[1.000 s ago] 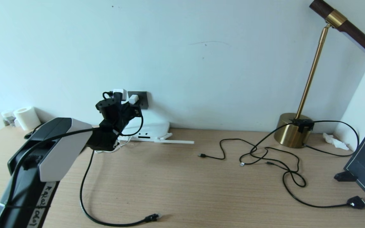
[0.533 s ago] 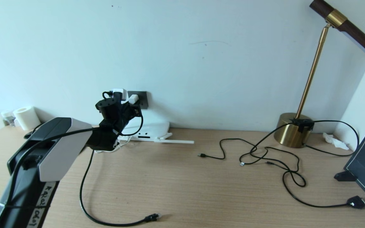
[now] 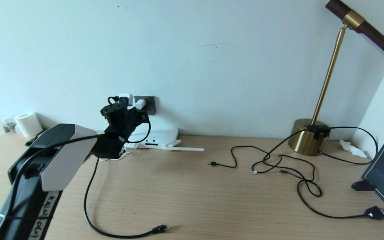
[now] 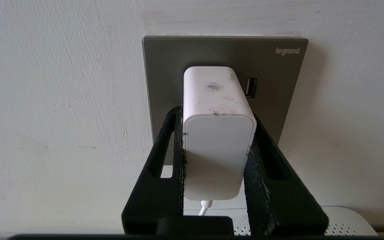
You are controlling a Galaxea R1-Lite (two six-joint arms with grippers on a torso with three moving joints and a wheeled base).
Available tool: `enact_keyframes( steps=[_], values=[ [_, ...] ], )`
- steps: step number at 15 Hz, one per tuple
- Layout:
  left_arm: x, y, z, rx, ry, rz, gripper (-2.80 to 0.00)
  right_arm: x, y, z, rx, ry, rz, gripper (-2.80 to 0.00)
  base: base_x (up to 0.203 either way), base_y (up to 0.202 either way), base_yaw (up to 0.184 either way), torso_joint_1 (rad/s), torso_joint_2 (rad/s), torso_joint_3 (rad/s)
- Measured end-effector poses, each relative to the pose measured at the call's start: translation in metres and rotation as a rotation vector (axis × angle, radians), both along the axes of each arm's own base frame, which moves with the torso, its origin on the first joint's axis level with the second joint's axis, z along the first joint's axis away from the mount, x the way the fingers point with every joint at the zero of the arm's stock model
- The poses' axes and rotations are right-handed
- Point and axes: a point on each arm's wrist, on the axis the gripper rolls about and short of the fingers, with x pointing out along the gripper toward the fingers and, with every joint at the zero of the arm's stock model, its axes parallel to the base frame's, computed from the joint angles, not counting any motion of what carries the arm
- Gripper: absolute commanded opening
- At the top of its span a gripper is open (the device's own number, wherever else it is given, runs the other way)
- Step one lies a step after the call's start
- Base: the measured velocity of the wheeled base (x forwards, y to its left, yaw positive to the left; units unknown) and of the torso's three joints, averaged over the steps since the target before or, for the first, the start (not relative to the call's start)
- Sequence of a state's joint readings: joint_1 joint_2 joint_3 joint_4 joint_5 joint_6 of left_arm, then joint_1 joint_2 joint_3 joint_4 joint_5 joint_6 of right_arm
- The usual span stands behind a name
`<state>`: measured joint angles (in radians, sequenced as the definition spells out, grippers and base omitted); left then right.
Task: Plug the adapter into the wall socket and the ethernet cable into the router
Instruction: Plug plug into socket
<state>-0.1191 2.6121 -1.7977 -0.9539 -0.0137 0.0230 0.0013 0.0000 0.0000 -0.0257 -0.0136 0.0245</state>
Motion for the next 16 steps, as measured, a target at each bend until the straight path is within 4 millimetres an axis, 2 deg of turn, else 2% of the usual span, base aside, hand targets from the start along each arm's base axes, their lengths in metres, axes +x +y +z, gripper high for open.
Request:
enact_keyframes(
  steps=[16],
  values=[
    [-0.0011, 0.0018, 0.0021, -0.001, 0.003, 0.01, -2.8, 0.0, 0.0, 0.0, 0.0, 0.0, 0.0, 0.0, 0.0, 0.0, 0.0, 0.0, 0.0, 0.0]
  ],
)
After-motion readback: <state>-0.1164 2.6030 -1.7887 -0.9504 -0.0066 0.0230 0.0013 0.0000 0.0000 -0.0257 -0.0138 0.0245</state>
